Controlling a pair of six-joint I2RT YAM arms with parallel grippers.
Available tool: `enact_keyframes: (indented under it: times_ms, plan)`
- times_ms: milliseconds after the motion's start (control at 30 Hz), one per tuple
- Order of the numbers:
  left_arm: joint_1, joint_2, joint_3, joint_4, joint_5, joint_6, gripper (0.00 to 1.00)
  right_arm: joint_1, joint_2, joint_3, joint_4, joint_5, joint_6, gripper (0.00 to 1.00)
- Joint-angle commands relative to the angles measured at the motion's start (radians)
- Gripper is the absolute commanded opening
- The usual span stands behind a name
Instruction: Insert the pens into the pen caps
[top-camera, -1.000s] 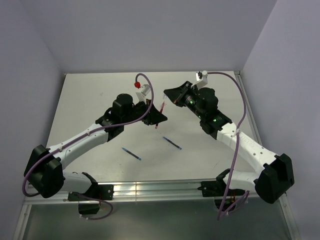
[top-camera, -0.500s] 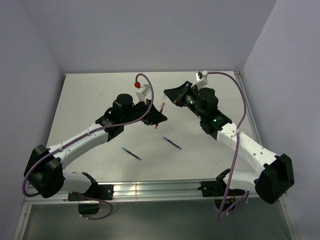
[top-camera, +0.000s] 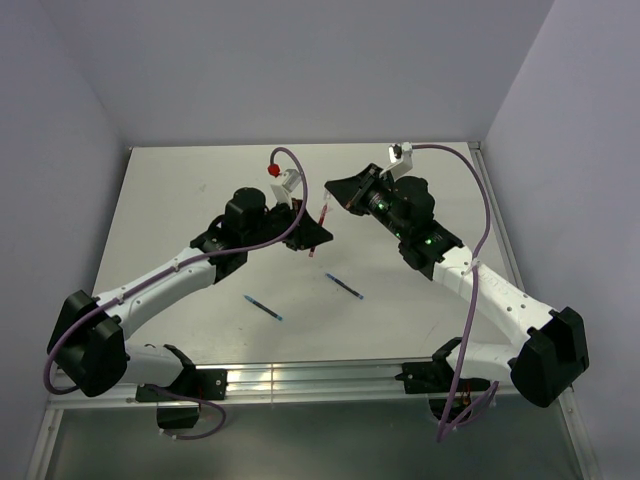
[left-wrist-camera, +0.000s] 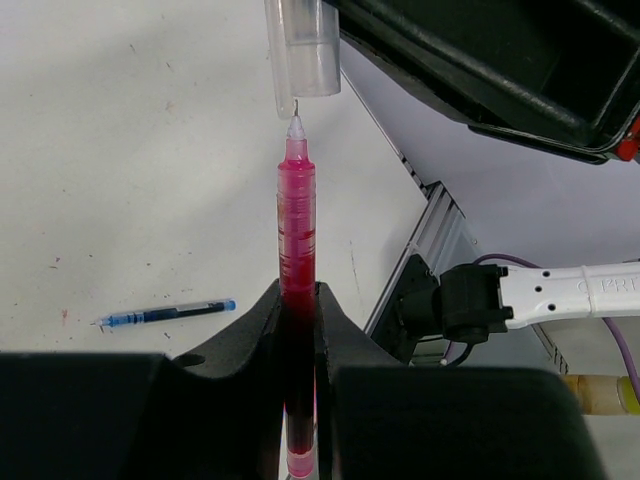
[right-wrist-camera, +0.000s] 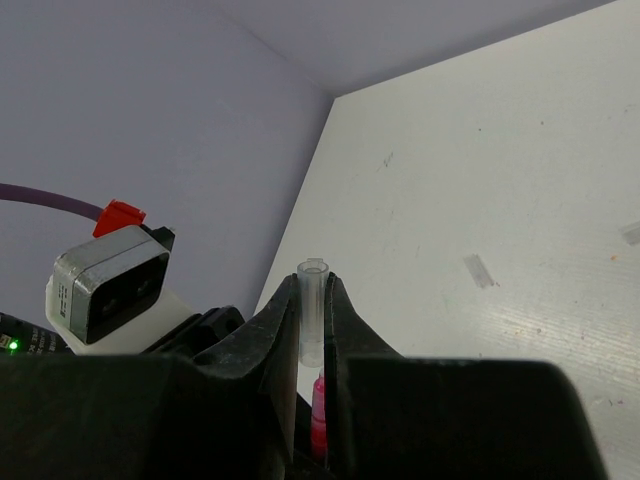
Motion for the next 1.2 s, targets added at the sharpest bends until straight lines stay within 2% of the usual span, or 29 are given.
enact_keyframes:
  times_ms: [0,467,1167]
  plan:
    - [-0.005,-0.037,0.036,0.007,-0.009,0.022,0.0,0.011,-0.002,0.007,0.016,0.007,-0.006,0.0]
    - [-0.004,-0.023,0.037,0.018,0.026,0.015,0.0,0.011,0.001,0.018,0.008,0.042,-0.022,0.0]
    - [-0.002,-0.038,0.039,0.01,0.003,0.025,0.0,0.02,0.008,0.014,0.008,0.019,-0.014,0.0]
